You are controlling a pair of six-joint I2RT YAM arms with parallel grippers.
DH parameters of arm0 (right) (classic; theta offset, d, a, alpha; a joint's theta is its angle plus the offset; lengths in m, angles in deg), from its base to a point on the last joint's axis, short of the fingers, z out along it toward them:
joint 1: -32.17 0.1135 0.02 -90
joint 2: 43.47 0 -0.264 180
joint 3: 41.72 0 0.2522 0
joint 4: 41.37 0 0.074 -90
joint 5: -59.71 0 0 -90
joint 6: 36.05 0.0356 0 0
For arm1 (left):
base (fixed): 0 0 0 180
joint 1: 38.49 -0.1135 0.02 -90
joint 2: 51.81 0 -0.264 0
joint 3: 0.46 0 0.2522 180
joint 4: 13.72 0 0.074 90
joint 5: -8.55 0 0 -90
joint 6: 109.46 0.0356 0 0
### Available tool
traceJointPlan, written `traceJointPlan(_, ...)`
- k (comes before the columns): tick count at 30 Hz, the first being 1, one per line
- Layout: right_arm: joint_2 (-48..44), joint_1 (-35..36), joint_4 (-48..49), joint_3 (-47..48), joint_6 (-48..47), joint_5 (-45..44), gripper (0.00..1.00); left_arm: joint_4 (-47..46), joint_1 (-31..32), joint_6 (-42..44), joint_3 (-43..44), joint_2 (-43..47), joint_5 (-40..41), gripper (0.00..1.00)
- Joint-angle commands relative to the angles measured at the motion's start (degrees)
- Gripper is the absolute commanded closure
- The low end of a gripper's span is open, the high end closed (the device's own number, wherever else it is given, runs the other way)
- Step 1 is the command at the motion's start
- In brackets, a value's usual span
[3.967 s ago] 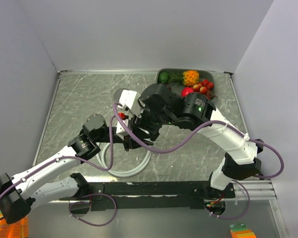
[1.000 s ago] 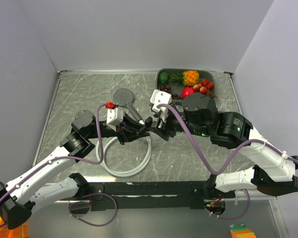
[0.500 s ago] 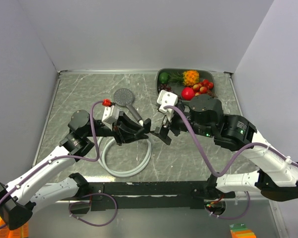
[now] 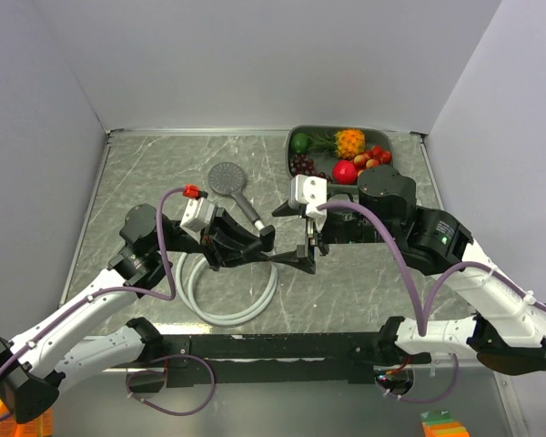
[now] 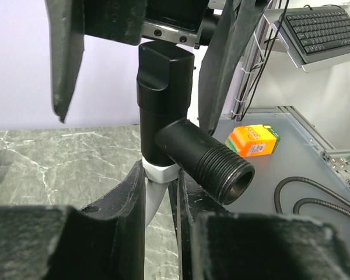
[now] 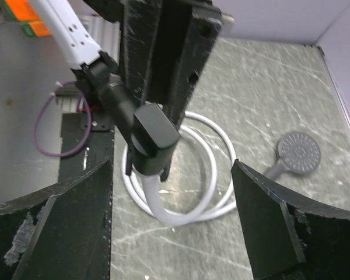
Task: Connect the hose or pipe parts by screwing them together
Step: Install the adaptor on the pipeline.
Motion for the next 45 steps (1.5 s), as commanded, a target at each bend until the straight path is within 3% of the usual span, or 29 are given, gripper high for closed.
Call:
traceJointPlan(1, 0.9, -0.3, 3.5, 2.9, -0.5, 4.7, 0.13, -3.6, 0.2, -1.0, 0.9, 0.7, 0.1, 0.99)
traceJointPlan(9, 2.4, -0.7, 4.8, 3.8, 0.1, 7.5, 0.32, -3.7, 0.1, -1.0, 0.9, 0.4, -0.2, 0.99)
traceJointPlan(13, 3.4, -1.2, 4.6, 4.4, 0.1, 8.9, 0.58, -3.7, 0.1, -0.9, 0.9, 0.4, -0.6, 0.99)
traceJointPlan(15, 3.4, -1.2, 5.0, 4.1, 0.2, 10.3, 0.76, -3.2, 0.1, -0.4, 1.0, 0.4, -0.9, 0.99)
traceJointPlan(20, 2.4, -1.7, 7.0, 2.7, 0.7, 11.8, 1.00, -1.5, 0.1, 1.4, 1.3, 0.5, -0.1, 0.99)
traceJointPlan(22, 1.7, -2.4, 8.3, 2.2, 1.9, 10.6, 1.00, -0.7, 0.0, 1.7, 1.8, 0.5, 0.7, 0.99)
traceJointPlan(24, 0.9, -2.7, 10.3, 1.4, 2.9, 8.1, 1.00, 0.3, -0.3, 1.4, 2.5, 0.8, 1.7, 0.85)
traceJointPlan(25, 0.8, -3.0, 10.7, 1.3, 3.4, 7.2, 1.00, 1.5, -0.5, 1.2, 2.7, 1.0, 2.6, 0.69)
traceJointPlan(26, 0.7, -2.9, 11.1, 1.5, 3.7, 6.3, 1.00, 2.3, -0.6, 0.8, 2.7, 1.2, 3.7, 0.28)
traceJointPlan(27, 0.3, -3.0, 11.8, 1.5, 3.9, 5.4, 1.00, 3.1, -0.6, -0.3, 2.7, 1.8, 5.4, 0.12)
traceJointPlan(28, 0.0, -3.1, 11.9, 1.6, 4.2, 3.8, 1.00, 4.0, -0.6, -0.8, 2.4, 2.2, 8.0, 0.02)
traceJointPlan(33, -0.1, -3.0, 11.5, 3.9, 5.6, 0.5, 1.00, -2.4, -1.0, -8.5, -4.4, 6.4, 14.1, 0.00)
traceJointPlan(38, -0.7, -3.0, 13.0, 3.9, 9.1, -3.3, 1.00, -7.9, -1.1, -8.8, -8.3, 7.4, 20.8, 0.01)
traceJointPlan(42, -1.8, -3.0, 15.0, 3.3, 11.0, -3.3, 1.00, -18.1, -0.8, -9.1, -11.4, 4.8, 22.5, 0.00)
traceJointPlan(45, -2.0, -2.9, 15.7, 3.8, 13.1, -3.1, 1.00, -29.9, 2.1, -4.7, -15.2, 4.0, 22.4, 0.01)
